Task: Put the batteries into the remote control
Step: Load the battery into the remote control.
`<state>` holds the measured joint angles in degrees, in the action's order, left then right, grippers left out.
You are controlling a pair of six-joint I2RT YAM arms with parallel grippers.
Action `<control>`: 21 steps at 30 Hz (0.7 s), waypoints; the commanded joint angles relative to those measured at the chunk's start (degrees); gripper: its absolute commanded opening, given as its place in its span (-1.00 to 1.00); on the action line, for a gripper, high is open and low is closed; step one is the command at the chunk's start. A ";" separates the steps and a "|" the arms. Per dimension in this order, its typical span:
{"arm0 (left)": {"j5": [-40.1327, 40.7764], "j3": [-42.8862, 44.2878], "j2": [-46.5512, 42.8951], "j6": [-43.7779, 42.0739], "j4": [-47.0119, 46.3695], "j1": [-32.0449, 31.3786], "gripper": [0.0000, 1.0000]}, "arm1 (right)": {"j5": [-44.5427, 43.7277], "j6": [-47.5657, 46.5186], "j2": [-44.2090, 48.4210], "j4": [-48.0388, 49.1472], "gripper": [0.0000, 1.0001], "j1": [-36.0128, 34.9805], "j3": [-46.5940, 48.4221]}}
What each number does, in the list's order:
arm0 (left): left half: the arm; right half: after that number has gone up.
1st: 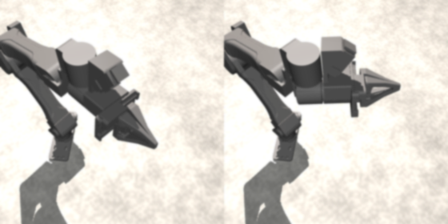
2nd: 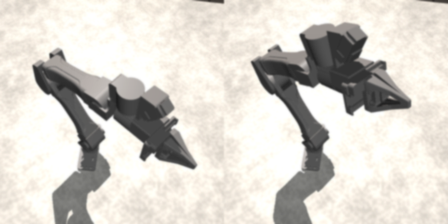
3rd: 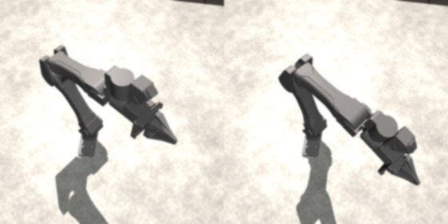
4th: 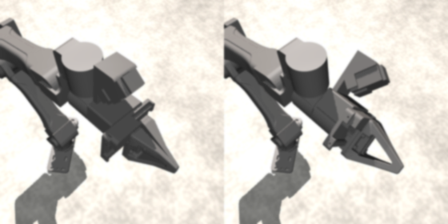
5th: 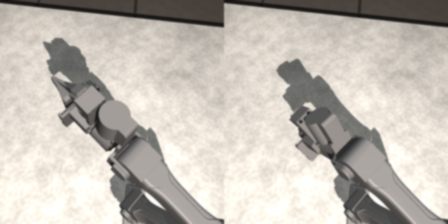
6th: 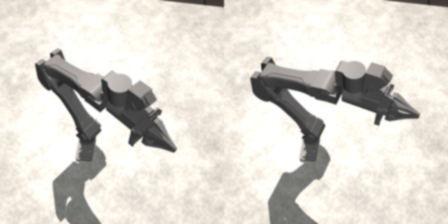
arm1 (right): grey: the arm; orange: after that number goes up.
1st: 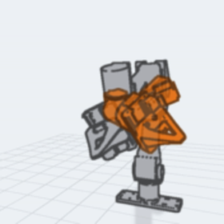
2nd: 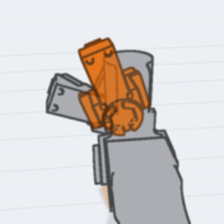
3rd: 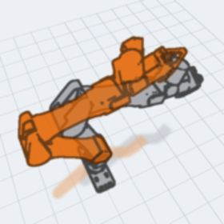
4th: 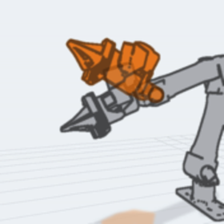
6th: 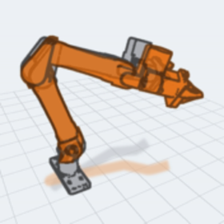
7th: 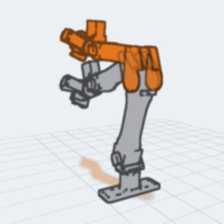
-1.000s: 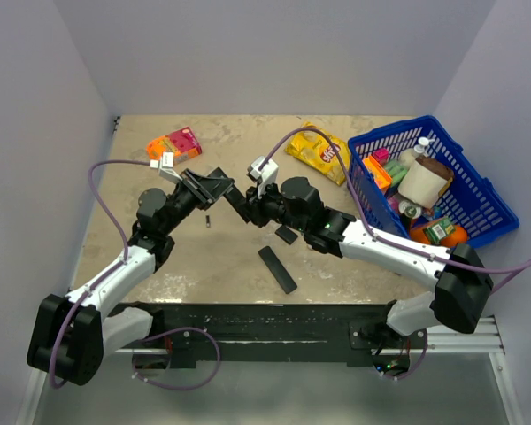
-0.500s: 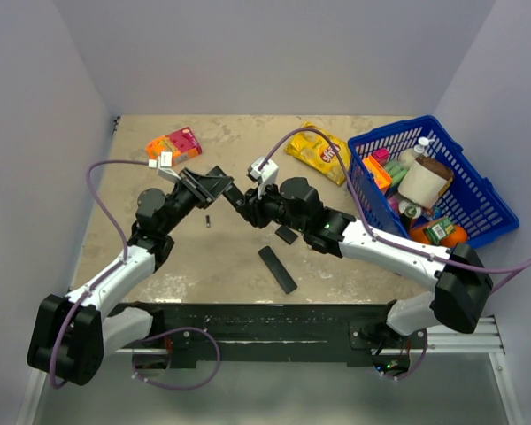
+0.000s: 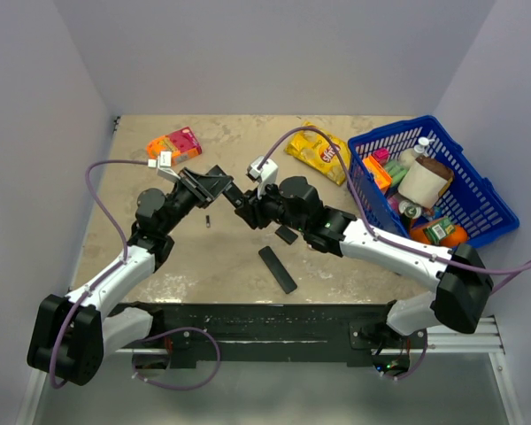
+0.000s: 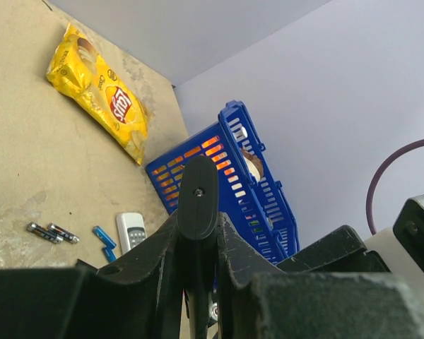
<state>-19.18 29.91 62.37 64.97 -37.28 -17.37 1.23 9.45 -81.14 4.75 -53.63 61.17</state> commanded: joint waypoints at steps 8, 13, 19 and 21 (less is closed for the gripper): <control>-0.77 1.55 -1.72 2.35 -8.34 0.05 -1.00 | -1.15 0.13 3.01 -4.14 0.05 -0.25 3.26; -1.04 1.73 -1.46 2.35 -8.43 0.05 -1.00 | -2.29 0.21 3.45 -4.58 0.04 -0.16 3.52; -1.21 1.73 -1.46 2.53 -8.51 0.14 -1.00 | -2.20 0.04 3.10 -6.33 -0.02 -0.16 4.93; -1.39 1.82 -1.55 2.62 -8.69 0.05 -1.00 | -1.50 0.04 3.01 -6.42 -0.11 -0.08 5.10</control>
<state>-19.16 29.91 62.33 66.24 -40.51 -17.37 0.78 9.58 -79.46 -0.54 -54.00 63.59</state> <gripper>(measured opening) 0.233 0.485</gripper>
